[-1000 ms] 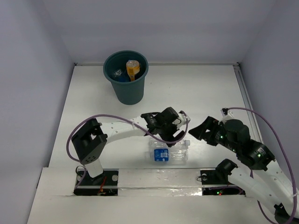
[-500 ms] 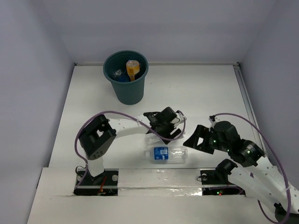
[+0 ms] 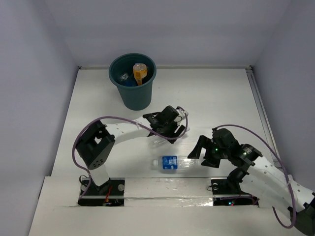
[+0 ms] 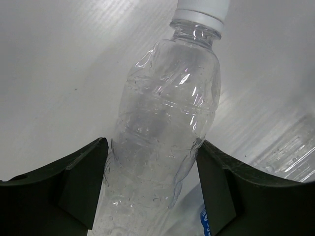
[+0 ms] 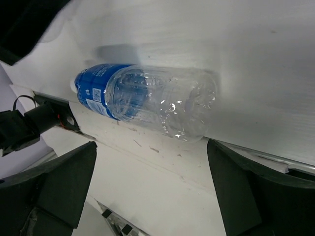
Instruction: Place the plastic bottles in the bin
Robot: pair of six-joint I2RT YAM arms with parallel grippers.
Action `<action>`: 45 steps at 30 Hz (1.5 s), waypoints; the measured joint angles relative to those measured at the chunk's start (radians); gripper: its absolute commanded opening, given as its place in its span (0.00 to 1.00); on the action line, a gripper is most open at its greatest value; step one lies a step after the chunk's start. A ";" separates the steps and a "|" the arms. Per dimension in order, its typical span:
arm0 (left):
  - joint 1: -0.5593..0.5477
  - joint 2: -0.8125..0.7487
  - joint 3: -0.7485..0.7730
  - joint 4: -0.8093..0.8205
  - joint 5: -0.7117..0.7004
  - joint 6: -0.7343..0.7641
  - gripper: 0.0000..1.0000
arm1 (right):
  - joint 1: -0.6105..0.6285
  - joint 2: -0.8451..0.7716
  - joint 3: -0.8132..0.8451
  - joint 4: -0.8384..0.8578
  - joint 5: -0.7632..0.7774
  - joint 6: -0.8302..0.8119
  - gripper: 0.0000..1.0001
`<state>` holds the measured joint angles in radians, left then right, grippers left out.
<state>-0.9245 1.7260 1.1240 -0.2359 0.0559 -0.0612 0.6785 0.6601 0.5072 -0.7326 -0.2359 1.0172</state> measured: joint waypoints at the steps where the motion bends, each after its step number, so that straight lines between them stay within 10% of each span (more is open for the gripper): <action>1: 0.006 -0.014 0.000 0.000 0.001 -0.008 0.45 | 0.011 0.020 0.000 0.012 -0.002 0.008 1.00; 32: 0.161 -0.351 0.117 -0.095 0.033 -0.134 0.41 | 0.154 0.364 -0.008 0.238 -0.022 0.119 0.89; 42: 0.192 -0.426 0.208 -0.214 0.005 -0.166 0.38 | 0.154 0.353 0.332 -0.035 0.196 -0.169 0.93; 45: 0.225 -0.470 0.261 -0.229 -0.008 -0.186 0.38 | 0.158 0.355 0.441 -0.084 0.196 -0.302 0.76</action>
<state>-0.6998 1.2560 1.3846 -0.4652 0.0483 -0.2470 0.8360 1.0149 0.9478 -0.8162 -0.0399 0.7155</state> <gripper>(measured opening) 0.639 0.840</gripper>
